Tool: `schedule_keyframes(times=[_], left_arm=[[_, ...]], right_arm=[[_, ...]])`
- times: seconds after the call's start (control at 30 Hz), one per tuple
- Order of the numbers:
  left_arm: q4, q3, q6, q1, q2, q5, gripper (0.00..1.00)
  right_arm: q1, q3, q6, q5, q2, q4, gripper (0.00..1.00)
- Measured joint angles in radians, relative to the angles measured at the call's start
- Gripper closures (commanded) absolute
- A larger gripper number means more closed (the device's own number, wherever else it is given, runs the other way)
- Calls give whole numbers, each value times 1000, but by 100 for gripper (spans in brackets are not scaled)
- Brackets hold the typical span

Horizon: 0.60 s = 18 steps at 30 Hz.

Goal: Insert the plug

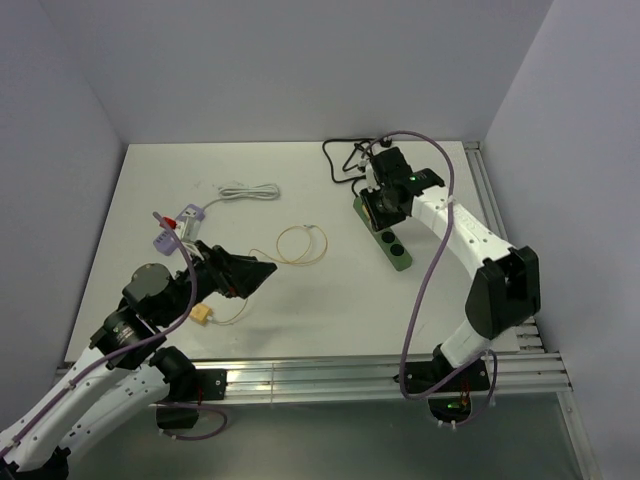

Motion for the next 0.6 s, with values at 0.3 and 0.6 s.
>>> schedule_keyframes(times=[0.3, 0.6], left_arm=[[-1, 3, 18, 0, 9, 19, 3], [-8, 21, 56, 0, 26, 17, 2]], right_arm=[[-29, 100, -128, 6, 133, -48, 100], [-87, 99, -167, 3, 180, -59, 100]])
